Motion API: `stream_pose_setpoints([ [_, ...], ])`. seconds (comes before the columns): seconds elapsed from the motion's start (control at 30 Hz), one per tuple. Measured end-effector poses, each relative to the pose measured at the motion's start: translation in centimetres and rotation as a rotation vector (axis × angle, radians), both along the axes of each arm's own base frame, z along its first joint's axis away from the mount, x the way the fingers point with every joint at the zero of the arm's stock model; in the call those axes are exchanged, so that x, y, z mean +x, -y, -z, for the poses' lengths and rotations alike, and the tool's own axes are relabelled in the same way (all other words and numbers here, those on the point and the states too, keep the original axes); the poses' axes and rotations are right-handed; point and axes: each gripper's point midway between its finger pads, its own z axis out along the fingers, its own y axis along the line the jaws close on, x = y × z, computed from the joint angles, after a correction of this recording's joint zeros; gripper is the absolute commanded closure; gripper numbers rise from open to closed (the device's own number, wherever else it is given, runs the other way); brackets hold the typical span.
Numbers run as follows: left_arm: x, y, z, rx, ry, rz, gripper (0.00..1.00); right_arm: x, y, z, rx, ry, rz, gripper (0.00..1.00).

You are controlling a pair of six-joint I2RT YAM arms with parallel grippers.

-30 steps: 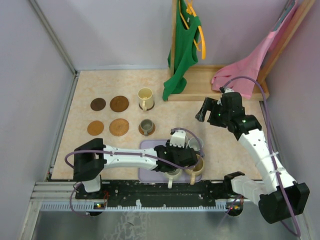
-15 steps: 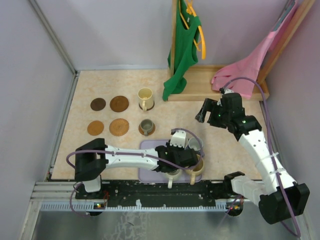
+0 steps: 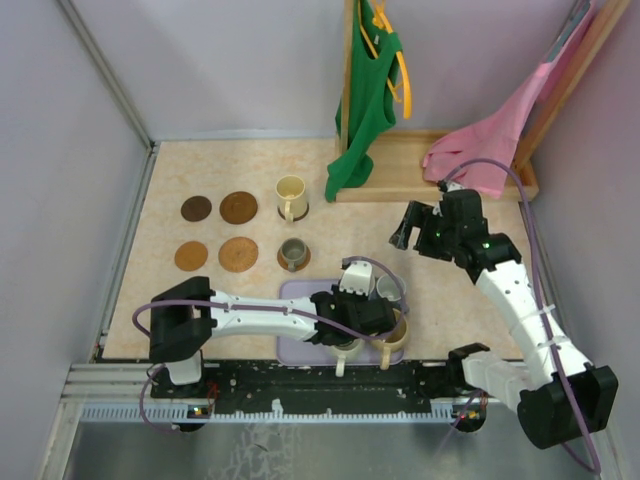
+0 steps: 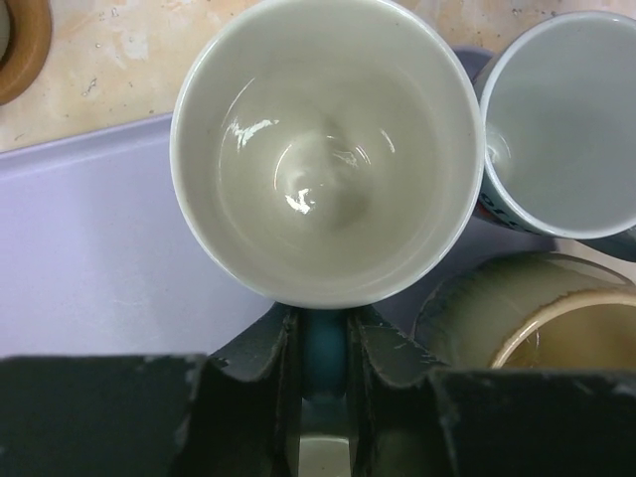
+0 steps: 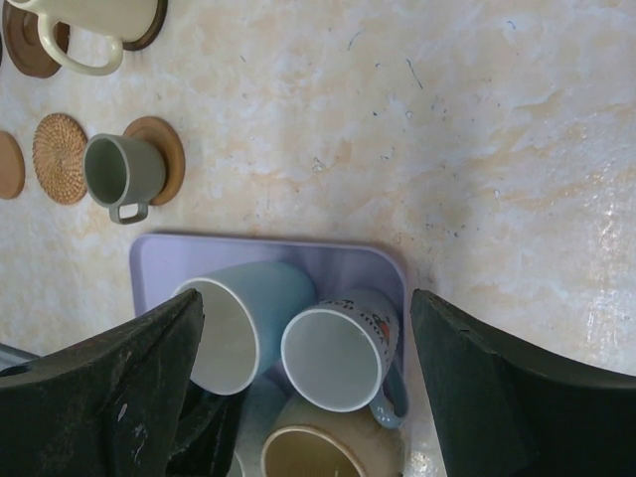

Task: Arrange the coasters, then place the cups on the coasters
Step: Pick up the cup from the tray.

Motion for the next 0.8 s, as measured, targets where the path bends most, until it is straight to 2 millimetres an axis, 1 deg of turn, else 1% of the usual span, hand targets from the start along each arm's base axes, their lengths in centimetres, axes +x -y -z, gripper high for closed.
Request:
stream_pose_setpoints([
  [0.3,0.5,-1.3,-0.1,0.038,0.031,-0.034,1.0,-0.2,-0.2,0.4,0.009,-0.009,-0.007,0.16],
  [0.43,0.7,-1.5,-0.5,0.042,0.049,-0.042,1.0,-0.2,-0.2,0.4,0.014,-0.011,-0.007,0.16],
  [0.8,1.5,-1.9,-3.3,0.018,0.104,-0.037,1.0,-0.2,-0.3,0.5,0.018,-0.011,-0.008,0.16],
])
